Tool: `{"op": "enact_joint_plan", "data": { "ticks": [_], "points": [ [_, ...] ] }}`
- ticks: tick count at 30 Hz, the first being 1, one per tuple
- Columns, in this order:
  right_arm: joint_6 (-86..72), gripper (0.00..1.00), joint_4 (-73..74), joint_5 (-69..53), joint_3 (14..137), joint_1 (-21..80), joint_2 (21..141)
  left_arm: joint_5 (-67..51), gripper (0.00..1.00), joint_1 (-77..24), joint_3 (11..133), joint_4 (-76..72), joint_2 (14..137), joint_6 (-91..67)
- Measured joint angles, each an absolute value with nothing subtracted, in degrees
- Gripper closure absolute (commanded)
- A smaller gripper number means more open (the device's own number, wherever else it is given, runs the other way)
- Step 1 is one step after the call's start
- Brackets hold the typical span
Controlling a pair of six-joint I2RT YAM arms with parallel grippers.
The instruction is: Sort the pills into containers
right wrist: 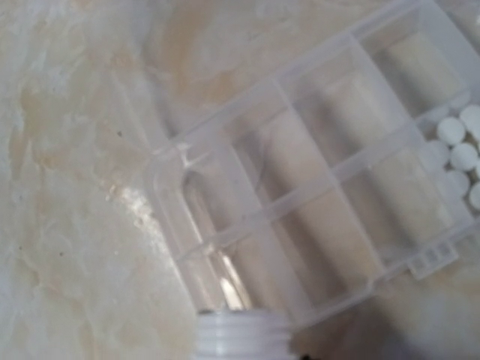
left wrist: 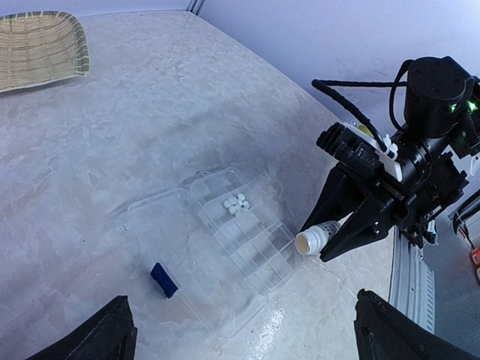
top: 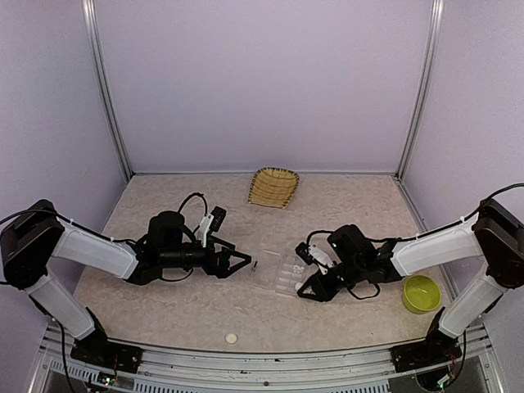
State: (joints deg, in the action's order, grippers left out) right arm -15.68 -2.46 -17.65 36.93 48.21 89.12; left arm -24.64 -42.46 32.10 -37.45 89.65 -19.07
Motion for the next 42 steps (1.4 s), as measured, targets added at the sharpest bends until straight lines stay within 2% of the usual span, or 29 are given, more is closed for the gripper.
{"op": "enact_joint_plan", "data": {
  "ticks": [42],
  "points": [
    [-14.5, 0.93, 4.9, -18.8, 39.6, 48.3, 86.6, -24.7, 0.01, -42.5, 32.2, -36.4, 89.7, -19.0]
  ]
}}
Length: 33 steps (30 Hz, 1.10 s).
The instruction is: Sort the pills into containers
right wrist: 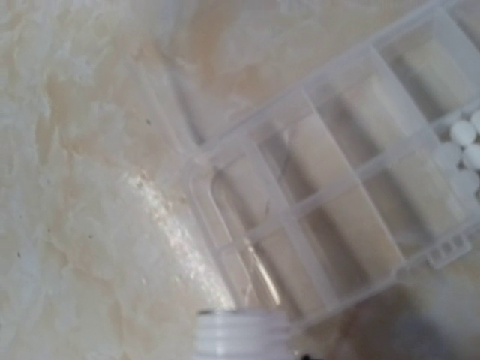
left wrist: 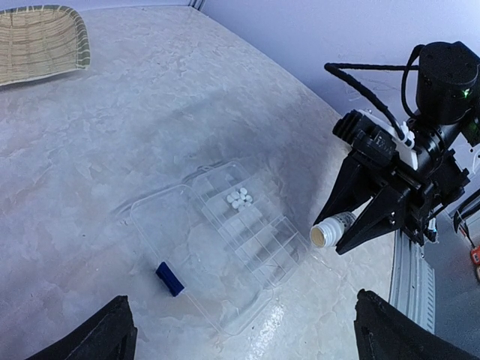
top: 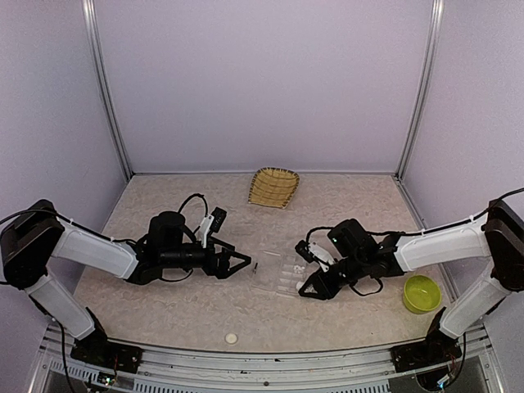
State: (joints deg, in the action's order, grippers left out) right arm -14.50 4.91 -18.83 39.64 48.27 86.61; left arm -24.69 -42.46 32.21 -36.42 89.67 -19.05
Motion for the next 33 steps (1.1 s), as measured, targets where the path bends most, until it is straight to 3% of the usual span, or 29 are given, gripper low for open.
{"op": "enact_joint_plan", "data": {
  "ticks": [33],
  "points": [
    [-13.1, 0.93, 10.7, -18.1, 44.0, 48.9, 90.4, -24.7, 0.01, -42.5, 32.2, -36.4, 89.7, -19.0]
  ]
}}
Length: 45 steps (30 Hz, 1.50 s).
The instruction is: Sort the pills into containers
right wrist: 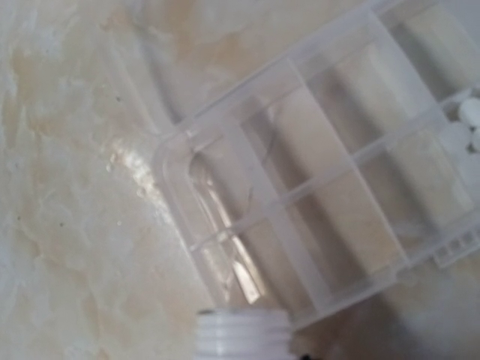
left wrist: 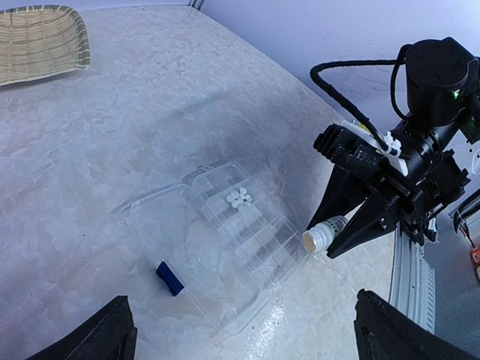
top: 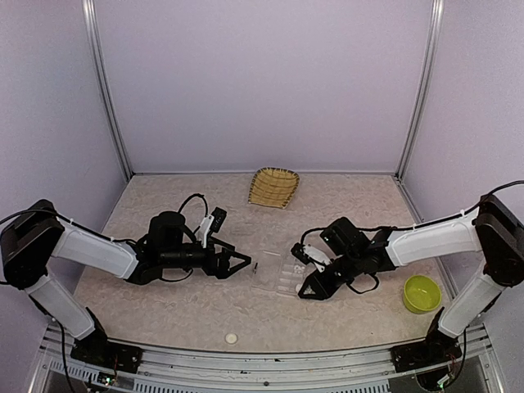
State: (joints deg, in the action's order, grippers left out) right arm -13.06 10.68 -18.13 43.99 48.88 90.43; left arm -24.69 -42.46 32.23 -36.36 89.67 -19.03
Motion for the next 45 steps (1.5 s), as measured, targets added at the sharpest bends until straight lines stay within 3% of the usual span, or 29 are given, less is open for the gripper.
{"op": "enact_joint_plan", "data": {
  "ticks": [45],
  "points": [
    [-10.9, 0.96, 24.2, -15.4, 54.0, 49.1, 95.2, -24.7, 0.01, -42.6, 33.0, -34.4, 89.7, -18.6]
  ]
}}
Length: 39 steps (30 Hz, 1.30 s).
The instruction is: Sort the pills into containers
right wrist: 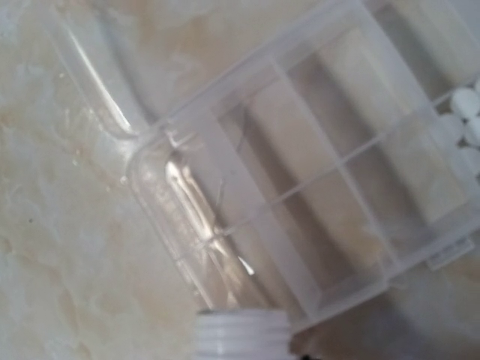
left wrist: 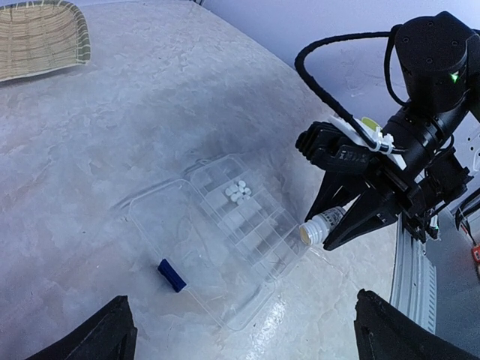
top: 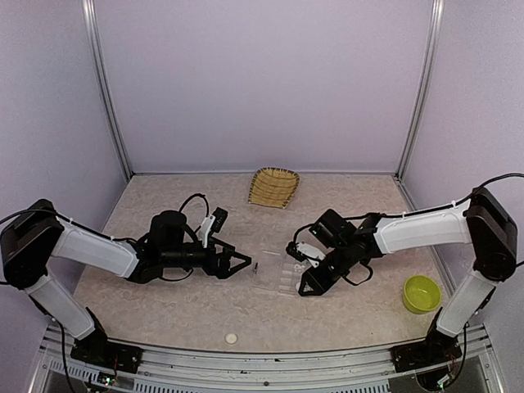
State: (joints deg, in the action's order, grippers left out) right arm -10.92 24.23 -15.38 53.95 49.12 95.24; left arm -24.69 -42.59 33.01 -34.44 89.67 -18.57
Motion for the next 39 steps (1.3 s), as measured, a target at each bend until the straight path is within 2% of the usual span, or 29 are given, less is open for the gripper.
{"op": "enact_joint_plan", "data": {
  "ticks": [39],
  "points": [
    [-7.1, 0.97, 35.2, -12.5, 62.6, 49.9, 100.1, -24.6, 0.01, -42.8, 33.1, -34.2, 89.7, -17.9]
  ]
}}
